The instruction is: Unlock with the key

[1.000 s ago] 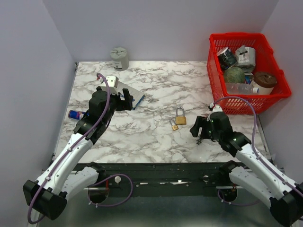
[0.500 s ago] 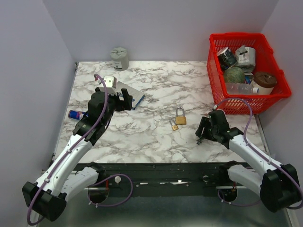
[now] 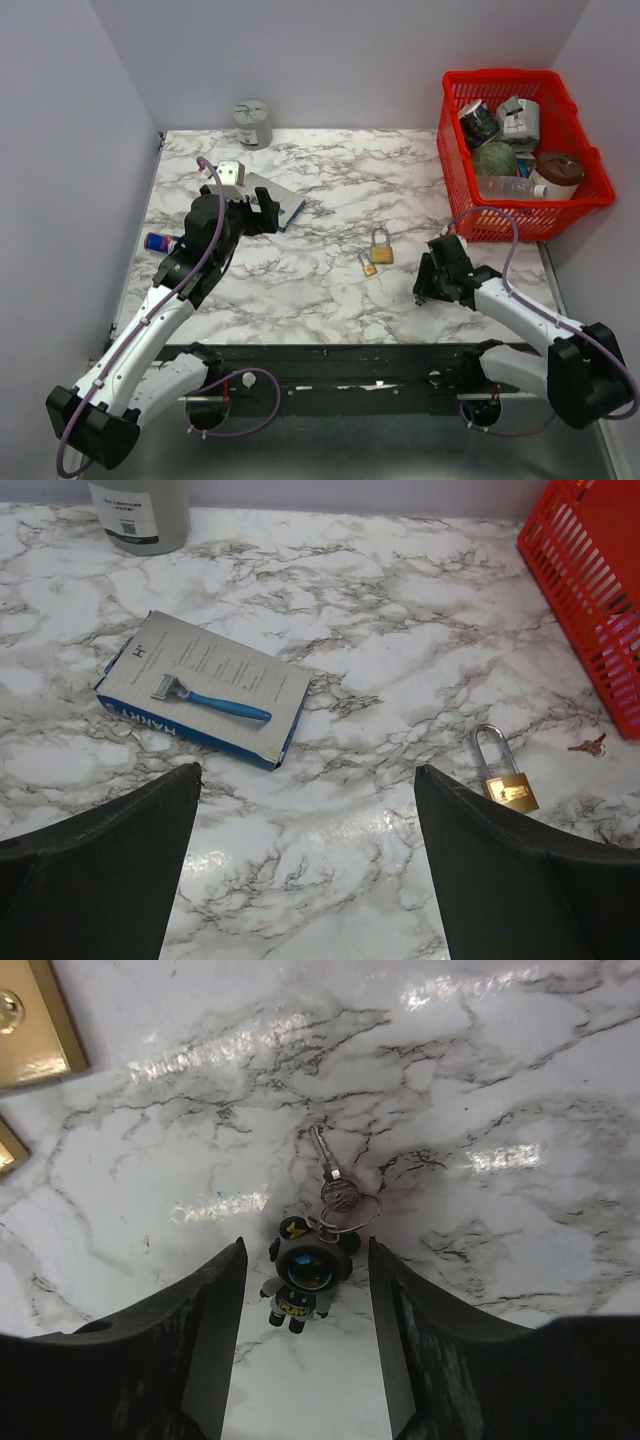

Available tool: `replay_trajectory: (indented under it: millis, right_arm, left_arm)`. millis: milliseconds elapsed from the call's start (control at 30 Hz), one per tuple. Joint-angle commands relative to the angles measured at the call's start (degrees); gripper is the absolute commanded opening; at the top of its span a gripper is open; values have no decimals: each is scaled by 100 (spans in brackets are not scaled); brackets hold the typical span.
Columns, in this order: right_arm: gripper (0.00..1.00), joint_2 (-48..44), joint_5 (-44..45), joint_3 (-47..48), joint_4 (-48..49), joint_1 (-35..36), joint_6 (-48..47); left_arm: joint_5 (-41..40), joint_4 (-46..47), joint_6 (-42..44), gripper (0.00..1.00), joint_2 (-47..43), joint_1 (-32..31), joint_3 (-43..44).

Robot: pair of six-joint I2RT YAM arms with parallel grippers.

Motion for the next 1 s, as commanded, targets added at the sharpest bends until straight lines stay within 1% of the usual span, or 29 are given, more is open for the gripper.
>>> replay_trajectory:
  millis: [0, 67, 167, 300, 400, 433, 467, 533, 567, 600, 633, 667, 700, 733, 767, 800, 833, 867, 900, 967]
  right_arm:
    - [60, 455, 510, 244, -139, 291, 210]
    - [60, 701, 616, 393, -296, 388, 324]
    - [57, 834, 853, 473, -358, 564, 377]
    - [47, 1001, 933, 613, -446, 634, 421]
    - [26, 966, 906, 614, -429, 652, 404]
    - [13, 905, 872, 596, -412, 704, 325]
    - [8, 782, 793, 579, -263, 731, 202]
    - [2, 317, 337, 613, -113, 784, -279]
    - [1, 141, 152, 666, -86, 784, -447]
    - [1, -34, -258, 719, -104, 784, -606]
    - [1, -402, -497, 789, -121, 784, -903]
    - [1, -553, -735, 998, -234, 793, -1019]
    - [1, -711, -1259, 1105, -314, 793, -1107]
    - [1, -896, -1525, 1219, -384, 784, -1256]
    - [1, -958, -1833, 1438, -542, 784, -1345]
    - [1, -1011, -2488, 1562, -613, 784, -1389]
    - [1, -1038, -2860, 1659, -666, 784, -1494]
    - [1, -1055, -3186, 1764, -771, 784, -1539]
    - [1, -1073, -3746, 1939, -789, 793, -1548]
    - [1, -1117, -4233, 2072, -772, 793, -1530]
  left_arm:
    - [51, 17, -48, 96, -60, -26, -71]
    - [42, -1, -48, 96, -51, -17, -71]
    - [25, -1, -57, 96, -68, -26, -71]
    - [51, 8, -66, 95, -77, -26, -71]
    - [217, 8, -14, 96, -77, -26, -54]
    - [305, 17, 22, 95, -77, -26, -63]
    - [410, 69, 65, 95, -86, -26, -71]
    - [902, 192, 110, 95, -95, -44, -106]
    - [1217, 349, 179, 94, -95, -61, -133]
    - [1464, 429, 206, 94, -95, -79, -176]
    - [1936, 517, 224, 94, -95, -105, -203]
    - [2176, 700, 224, 94, -95, -166, -229]
    - [2396, 798, 259, 94, -86, -193, -282]
    - [2955, 886, 268, 94, -77, -219, -291]
    - [3230, 1078, 268, 94, -51, -272, -317]
    - [3581, 1176, 259, 94, -34, -307, -361]
    - [3889, 1316, 224, 94, -25, -333, -379]
    - [4492, 1622, 172, 96, -42, -360, -423]
    - [4768, 1808, 110, 97, -42, -430, -545]
    - [5400, 2290, -109, 99, -25, -500, -642]
